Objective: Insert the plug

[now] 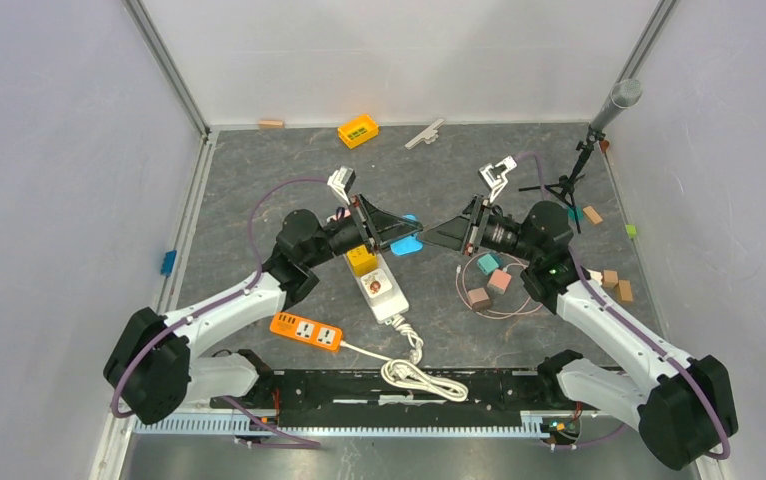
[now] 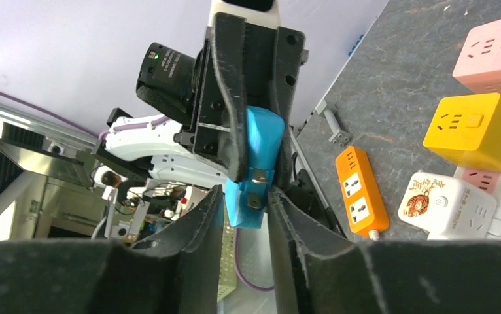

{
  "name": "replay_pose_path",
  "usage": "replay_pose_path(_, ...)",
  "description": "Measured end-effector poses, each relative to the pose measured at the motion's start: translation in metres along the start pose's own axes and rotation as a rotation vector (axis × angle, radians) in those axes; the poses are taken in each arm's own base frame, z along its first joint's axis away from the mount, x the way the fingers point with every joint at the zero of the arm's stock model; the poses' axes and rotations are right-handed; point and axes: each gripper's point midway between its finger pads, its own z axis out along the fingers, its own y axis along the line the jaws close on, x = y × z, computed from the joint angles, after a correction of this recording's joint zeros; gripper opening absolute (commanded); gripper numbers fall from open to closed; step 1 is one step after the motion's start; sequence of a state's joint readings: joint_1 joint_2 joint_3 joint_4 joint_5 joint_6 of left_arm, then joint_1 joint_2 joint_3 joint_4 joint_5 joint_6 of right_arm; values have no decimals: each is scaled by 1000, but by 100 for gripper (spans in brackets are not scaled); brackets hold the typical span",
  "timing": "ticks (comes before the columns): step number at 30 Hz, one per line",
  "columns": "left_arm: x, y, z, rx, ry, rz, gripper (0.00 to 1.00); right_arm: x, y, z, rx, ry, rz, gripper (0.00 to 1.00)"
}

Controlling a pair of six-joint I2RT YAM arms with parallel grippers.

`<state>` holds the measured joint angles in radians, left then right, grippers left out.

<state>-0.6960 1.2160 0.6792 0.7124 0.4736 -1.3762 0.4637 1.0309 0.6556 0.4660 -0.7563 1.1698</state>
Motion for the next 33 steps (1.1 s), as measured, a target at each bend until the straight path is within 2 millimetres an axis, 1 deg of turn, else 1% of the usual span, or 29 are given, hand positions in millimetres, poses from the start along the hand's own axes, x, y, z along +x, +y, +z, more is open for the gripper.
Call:
replay_pose_path(2,0,4,-1,-14,-3,-4,2,1,1,0,-2,4,-5,81)
replay_pose_path(4,0,18,-3,-61,-7,-22,2,5,5,-1,-1,19,-28,97)
replay_pose_path(5,0,24,-5,-84,-11,-29,2,6,4,-2,8,25,-37,98)
replay_pose_path(6,1,25,-6,-87,-7,-32,2,5,-1,-3,36,17,-51,98)
replay_pose_path(7,1,22,-9,-83,-6,-30,2,3,-10,-4,80,6,-58,98)
replay_pose_path(9,0,6,-16,-50,-11,-9,2,3,-32,-7,170,-3,-50,98)
replay_pose_path(10,-2,-2,-20,-37,-18,17,2,5,-39,-10,197,2,-36,98)
replay_pose_path(12,-7,-6,-29,-39,-41,36,2,4,-45,-12,230,-2,-57,98)
replay_pose_path(14,-12,-9,-36,-43,-61,52,2,7,-54,-15,269,7,-63,98)
replay_pose_path(16,-17,-8,-43,-67,-78,62,2,12,-65,-17,308,27,-62,98)
replay_pose_path(18,-20,0,-49,-116,-89,67,2,18,-79,-20,351,53,-63,98)
replay_pose_path(22,-26,31,-62,-293,-97,77,2,31,-102,-23,411,111,-56,98)
replay_pose_path(24,-29,44,-71,-406,-92,93,2,42,-114,-24,430,141,-49,98)
replay_pose_path(27,-36,53,-82,-558,-71,143,2,65,-136,-27,468,206,-17,98)
replay_pose_path(31,-45,57,-91,-711,-16,206,2,97,-165,-28,522,308,25,98)
replay_pose_path(33,-47,63,-97,-785,9,216,2,108,-176,-26,538,348,36,98)
